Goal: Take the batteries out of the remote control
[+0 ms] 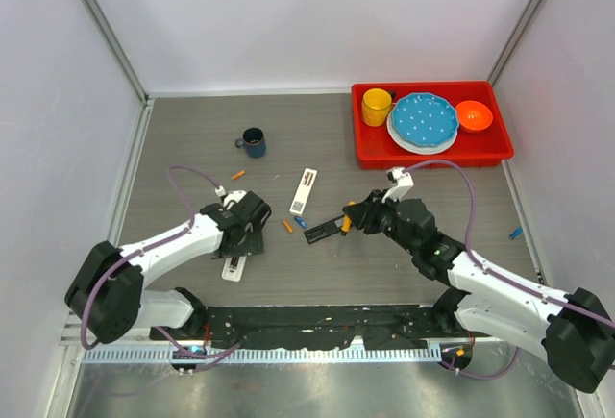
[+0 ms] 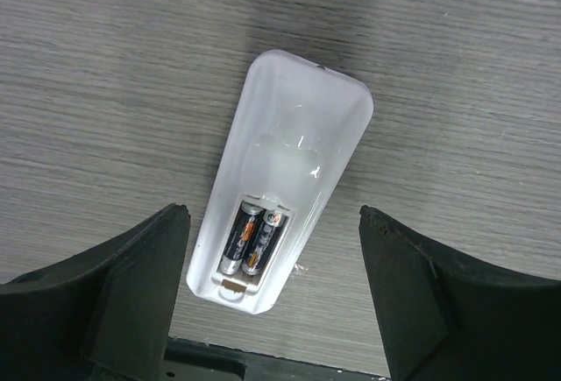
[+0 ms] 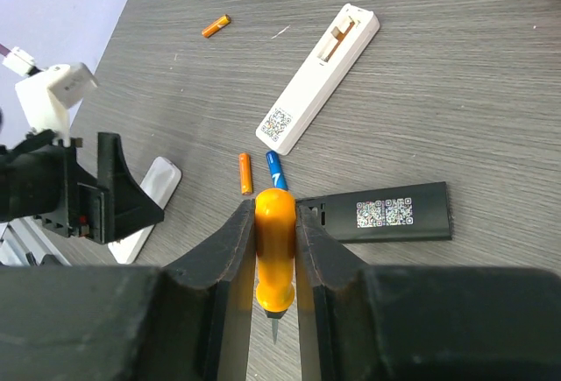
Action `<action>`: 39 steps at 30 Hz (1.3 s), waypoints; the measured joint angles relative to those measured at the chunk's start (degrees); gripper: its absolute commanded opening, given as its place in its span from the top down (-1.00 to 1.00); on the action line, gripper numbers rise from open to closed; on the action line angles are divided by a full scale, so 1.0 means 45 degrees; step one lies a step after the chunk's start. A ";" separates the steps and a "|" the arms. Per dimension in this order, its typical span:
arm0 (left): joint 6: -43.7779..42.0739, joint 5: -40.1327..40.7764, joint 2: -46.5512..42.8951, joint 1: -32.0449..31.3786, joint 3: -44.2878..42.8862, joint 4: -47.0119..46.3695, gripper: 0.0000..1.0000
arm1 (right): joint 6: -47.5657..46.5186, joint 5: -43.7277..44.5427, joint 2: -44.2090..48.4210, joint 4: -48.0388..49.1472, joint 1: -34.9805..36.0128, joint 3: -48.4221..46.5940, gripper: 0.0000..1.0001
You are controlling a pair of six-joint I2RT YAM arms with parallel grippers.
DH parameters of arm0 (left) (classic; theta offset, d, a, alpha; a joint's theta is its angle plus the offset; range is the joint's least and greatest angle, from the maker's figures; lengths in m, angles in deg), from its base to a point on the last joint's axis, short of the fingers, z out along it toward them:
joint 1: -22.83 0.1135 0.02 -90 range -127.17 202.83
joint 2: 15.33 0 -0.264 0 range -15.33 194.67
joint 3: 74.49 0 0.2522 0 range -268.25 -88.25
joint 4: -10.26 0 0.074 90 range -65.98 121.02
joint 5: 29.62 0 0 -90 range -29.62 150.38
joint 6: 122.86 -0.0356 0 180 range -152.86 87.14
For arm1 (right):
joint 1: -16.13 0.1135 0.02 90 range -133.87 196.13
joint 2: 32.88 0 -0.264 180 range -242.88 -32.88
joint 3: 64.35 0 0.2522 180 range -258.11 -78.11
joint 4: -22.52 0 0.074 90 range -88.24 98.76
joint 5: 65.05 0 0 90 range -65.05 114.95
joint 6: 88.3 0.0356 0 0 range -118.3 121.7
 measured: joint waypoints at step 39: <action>-0.1817 0.0185 0.1749 -0.4954 -0.2739 -0.1642 1.00 | -0.0141 0.0806 0.1132 -0.1273 -0.0306 0.0141 0.97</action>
